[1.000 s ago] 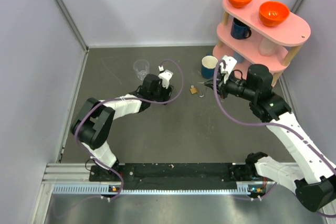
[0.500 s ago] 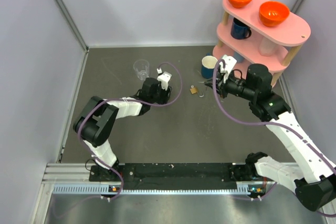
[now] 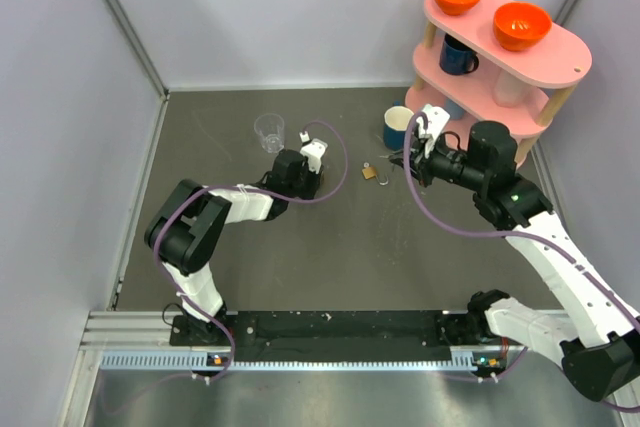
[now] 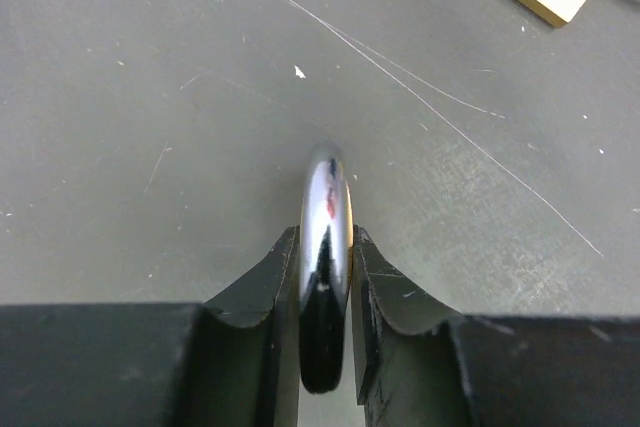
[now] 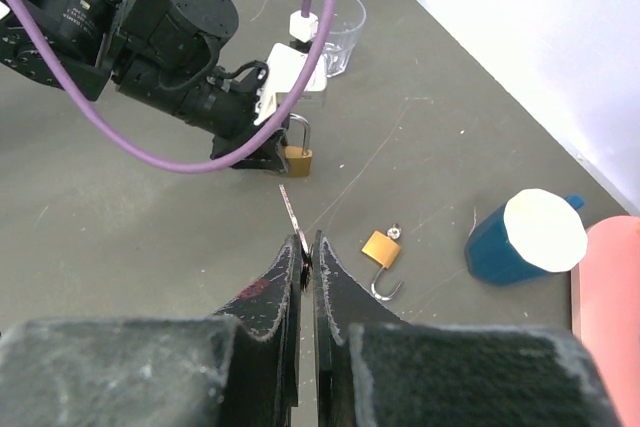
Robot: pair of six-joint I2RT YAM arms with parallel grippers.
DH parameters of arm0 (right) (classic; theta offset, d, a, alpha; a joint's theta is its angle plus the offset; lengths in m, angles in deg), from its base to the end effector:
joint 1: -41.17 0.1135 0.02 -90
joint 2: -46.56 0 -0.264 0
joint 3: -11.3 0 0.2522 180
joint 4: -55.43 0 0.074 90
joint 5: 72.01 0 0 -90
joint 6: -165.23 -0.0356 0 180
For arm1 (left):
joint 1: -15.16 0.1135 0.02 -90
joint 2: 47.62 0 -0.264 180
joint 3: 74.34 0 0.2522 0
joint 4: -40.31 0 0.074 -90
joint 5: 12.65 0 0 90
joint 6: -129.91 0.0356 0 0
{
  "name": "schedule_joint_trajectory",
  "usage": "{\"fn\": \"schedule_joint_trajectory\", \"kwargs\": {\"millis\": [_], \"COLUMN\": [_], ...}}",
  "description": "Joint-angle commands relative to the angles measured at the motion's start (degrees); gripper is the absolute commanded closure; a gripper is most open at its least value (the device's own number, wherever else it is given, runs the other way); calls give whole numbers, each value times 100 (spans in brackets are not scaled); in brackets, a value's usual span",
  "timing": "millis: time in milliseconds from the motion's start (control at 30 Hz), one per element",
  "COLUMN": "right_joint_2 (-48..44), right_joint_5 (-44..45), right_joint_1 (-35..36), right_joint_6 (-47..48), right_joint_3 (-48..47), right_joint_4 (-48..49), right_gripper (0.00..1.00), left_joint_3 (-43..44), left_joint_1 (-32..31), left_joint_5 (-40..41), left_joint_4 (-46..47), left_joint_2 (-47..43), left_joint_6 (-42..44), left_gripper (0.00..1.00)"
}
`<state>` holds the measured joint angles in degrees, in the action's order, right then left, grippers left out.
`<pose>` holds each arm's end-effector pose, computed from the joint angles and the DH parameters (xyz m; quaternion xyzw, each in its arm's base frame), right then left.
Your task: Unlock with the key
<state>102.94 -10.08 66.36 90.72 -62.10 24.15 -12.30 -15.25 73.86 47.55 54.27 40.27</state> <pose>0.1894 0.1076 0.3812 -0.4058 0.6663 0.2411 0.5772 0.3096 -0.1842 0.1512 0.2467 0.8415 -0.1502 0.4566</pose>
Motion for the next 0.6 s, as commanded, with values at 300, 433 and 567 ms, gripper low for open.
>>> {"fn": "schedule_joint_trajectory", "kwargs": {"millis": [300,433,567], "right_joint_2": [31,13,-48], "right_joint_5": [-14,-14,-14], "right_joint_1": [-49,-49,-49], "right_joint_6": [77,42,7], "right_joint_3": [-13,-4,31], "right_joint_4": [240,266,310], "right_gripper": [100,100,100], "left_joint_3": [95,139,305], "left_joint_1": [27,44,123], "left_joint_5": [-662,-908,-1347], "left_joint_4": [239,-15,-533], "left_joint_2": [-422,-959,-1495], "left_joint_6": [271,429,605], "left_gripper": [100,100,100]}}
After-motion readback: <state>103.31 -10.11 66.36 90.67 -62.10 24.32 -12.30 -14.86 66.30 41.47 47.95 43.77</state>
